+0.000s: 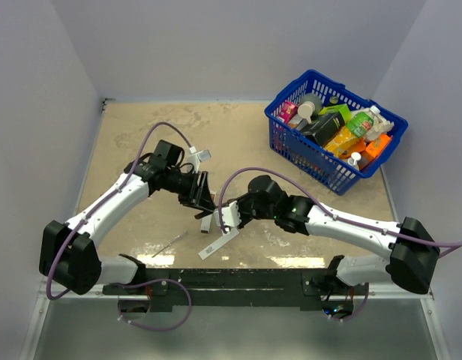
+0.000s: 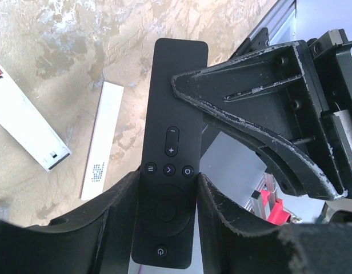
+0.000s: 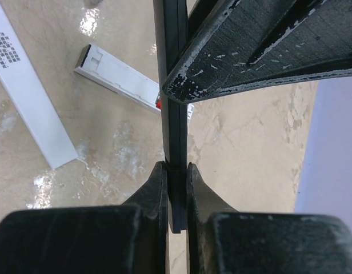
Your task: Unload the batteries from the remote control
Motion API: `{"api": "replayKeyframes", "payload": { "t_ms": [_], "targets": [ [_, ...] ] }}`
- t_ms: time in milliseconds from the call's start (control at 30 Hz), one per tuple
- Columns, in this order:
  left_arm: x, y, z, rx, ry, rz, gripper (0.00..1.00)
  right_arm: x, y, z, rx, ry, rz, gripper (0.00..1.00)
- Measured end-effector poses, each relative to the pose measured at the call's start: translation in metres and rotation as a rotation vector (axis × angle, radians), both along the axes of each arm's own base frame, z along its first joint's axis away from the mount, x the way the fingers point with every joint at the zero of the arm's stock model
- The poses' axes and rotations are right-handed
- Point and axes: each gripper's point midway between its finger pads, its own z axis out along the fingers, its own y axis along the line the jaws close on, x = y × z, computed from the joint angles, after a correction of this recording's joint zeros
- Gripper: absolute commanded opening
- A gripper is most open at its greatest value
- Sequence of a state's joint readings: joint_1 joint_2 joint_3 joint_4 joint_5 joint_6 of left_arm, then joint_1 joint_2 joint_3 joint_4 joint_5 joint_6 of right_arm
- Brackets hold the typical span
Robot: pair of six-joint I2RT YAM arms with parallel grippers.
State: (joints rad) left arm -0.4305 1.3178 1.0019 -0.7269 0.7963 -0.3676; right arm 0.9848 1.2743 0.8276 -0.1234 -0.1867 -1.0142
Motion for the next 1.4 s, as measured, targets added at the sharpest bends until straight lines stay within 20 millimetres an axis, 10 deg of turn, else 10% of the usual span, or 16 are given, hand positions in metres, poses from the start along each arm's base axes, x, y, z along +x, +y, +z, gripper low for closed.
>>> {"api": "replayKeyframes", "payload": {
  "t_ms": [200, 600, 833, 1200, 1400],
  "targets": [
    [0.005, 0.0, 0.005, 0.007, -0.025, 0.01, 0.69, -0.004, 0.0, 0.0, 0.028, 0.057, -0.025, 0.0],
    [0.103, 0.022, 0.125, -0.121, -0.482, 0.271, 0.73, -0.033, -0.002, 0.024, 0.346, 0.365, -0.195, 0.0],
    [0.088, 0.026, 0.173, -0.222, -0.692, 0.268, 0.73, -0.038, -0.013, 0.054, 0.622, 0.618, -0.419, 0.0],
    [0.047, 0.014, 0.128, -0.362, -0.625, 0.14, 0.73, -0.041, -0.001, 0.096, 0.865, 0.954, -0.551, 0.0],
    [0.036, 0.007, 0.141, -0.445, -0.652, 0.084, 0.72, -0.045, 0.017, 0.097, 0.868, 1.083, -0.55, 0.0]
  ]
}}
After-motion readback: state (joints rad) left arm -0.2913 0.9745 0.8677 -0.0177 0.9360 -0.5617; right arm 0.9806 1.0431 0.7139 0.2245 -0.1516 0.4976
